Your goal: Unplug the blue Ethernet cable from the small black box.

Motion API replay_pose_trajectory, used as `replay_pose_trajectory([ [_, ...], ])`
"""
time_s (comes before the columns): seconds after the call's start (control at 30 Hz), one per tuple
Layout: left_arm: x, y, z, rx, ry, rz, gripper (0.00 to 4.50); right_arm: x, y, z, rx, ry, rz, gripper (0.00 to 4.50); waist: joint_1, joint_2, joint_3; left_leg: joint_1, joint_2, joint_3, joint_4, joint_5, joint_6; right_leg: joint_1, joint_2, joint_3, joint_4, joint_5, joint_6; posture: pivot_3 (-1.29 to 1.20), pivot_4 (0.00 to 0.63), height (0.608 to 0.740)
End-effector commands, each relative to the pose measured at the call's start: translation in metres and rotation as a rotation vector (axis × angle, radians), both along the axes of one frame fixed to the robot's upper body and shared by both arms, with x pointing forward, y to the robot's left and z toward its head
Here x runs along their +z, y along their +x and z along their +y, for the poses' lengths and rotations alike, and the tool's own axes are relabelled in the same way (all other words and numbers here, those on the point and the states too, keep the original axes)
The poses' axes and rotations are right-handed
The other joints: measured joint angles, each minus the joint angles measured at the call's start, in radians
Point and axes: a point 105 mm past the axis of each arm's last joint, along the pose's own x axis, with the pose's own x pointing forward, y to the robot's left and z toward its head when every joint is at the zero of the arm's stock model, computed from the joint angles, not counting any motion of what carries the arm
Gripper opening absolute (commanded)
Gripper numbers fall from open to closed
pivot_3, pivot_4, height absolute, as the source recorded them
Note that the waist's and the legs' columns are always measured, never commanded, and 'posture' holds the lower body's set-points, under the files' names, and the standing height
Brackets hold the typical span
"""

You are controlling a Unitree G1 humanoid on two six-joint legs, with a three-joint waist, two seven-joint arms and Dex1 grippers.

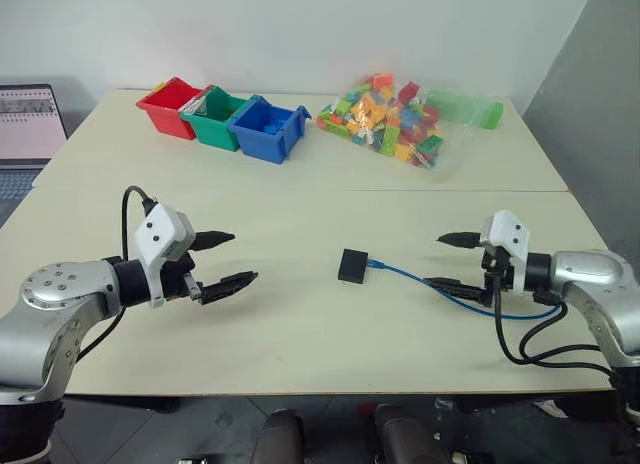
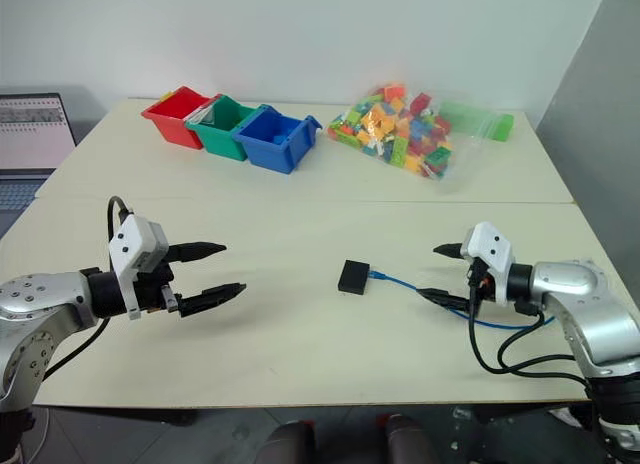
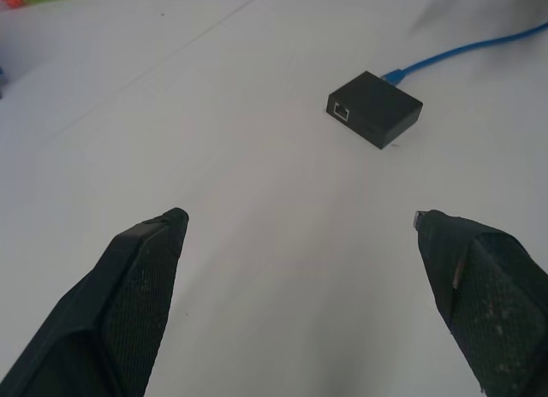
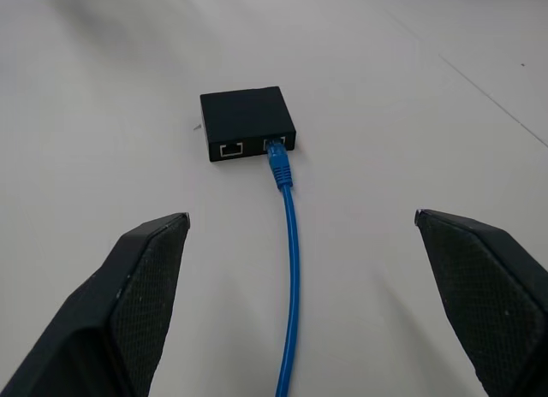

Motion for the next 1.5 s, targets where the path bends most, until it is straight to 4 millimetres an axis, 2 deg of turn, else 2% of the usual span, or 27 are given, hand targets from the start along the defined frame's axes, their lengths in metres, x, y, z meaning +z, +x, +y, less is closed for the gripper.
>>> replay_pose_trajectory([
  [0.03,-0.002,-0.008,-0.012,-0.102,0.03,0.003,4.5,-0.007,0.013,0.02,0.016,-0.001,-0.026,4.47,-0.001,0.0,0.0,0.0,0.0,0.0,0.0,0.0,0.0,0.0,0.0,0.0,0.0,0.0,0.0,0.0,0.15,0.74],
  [0.23,-0.011,-0.021,-0.027,-0.235,0.027,0.066,4.5,-0.04,0.038,0.043,0.007,-0.049,0.02,4.47,-0.002,0.0,0.0,0.0,0.0,0.0,0.0,0.0,0.0,-0.001,0.0,0.0,0.0,0.0,-0.001,0.0,0.15,0.74],
  [0.43,-0.018,-0.027,-0.035,-0.284,0.024,0.089,4.5,-0.05,0.052,0.05,0.028,-0.083,0.039,4.47,-0.002,0.001,0.0,-0.001,0.0,0.0,0.0,0.0,0.0,-0.001,0.0,0.0,0.0,0.001,-0.002,0.0,0.15,0.74],
  [0.53,-0.02,-0.028,-0.036,-0.287,0.015,0.095,4.5,-0.05,0.055,0.052,0.039,-0.086,0.043,4.04,-0.002,0.001,0.0,0.0,0.0,0.0,0.0,0.0,0.0,-0.001,0.0,0.0,0.0,0.001,-0.002,0.0,0.15,0.74],
  [0.77,-0.025,-0.027,-0.033,-0.273,-0.016,0.122,4.5,-0.048,0.055,0.057,0.08,-0.117,0.02,2.41,-0.002,0.001,0.0,0.0,0.0,0.0,0.0,0.0,0.0,-0.001,0.0,0.0,0.001,0.001,-0.001,0.0,0.15,0.74],
  [0.8,-0.028,-0.028,-0.032,-0.275,-0.02,0.138,4.5,-0.047,0.054,0.058,0.089,-0.133,0.006,2.32,-0.002,0.001,0.0,0.0,0.0,0.0,0.0,0.0,0.0,-0.001,0.0,0.0,0.001,0.001,-0.002,0.0,0.15,0.74],
  [0.97,-0.039,-0.03,-0.029,-0.276,-0.049,0.205,4.5,-0.044,0.054,0.06,0.135,-0.213,-0.095,1.09,-0.002,0.001,0.0,0.0,0.0,0.0,0.0,0.0,0.0,-0.001,0.0,0.0,0.001,0.001,-0.001,0.0,0.15,0.74],
  [1.1,-0.041,-0.026,-0.029,-0.254,-0.131,0.258,4.5,-0.032,0.051,0.062,0.191,-0.25,-0.184,0.14,-0.002,0.001,0.0,0.0,0.0,0.0,0.0,0.0,0.0,-0.001,0.0,0.0,0.001,0.001,-0.001,0.0,0.15,0.74],
  [1.23,-0.034,-0.02,-0.032,-0.227,-0.295,0.348,4.5,-0.006,0.044,0.072,0.279,-0.267,-0.336,0.12,0.002,0.001,0.001,-0.001,0.0,0.0,0.001,0.0,0.0,-0.001,0.0,-0.001,0.001,0.001,-0.001,0.0,0.15,0.74],
  [1.33,-0.024,-0.015,-0.038,-0.211,-0.433,0.404,4.5,0.016,0.03,0.086,0.382,-0.278,-0.478,0.12,0.002,0.001,0.001,-0.001,0.0,0.0,0.0,0.0,0.0,-0.001,0.0,-0.001,0.002,0.001,-0.001,0.0,0.15,0.74],
  [1.5,-0.015,-0.004,-0.052,-0.193,-0.57,0.447,4.5,0.042,0.008,0.105,0.487,-0.266,-0.582,0.12,0.002,0.001,0.001,-0.001,0.0,-0.001,0.001,0.0,0.0,-0.001,0.001,-0.001,0.003,0.001,-0.001,0.0,0.15,0.74],
])
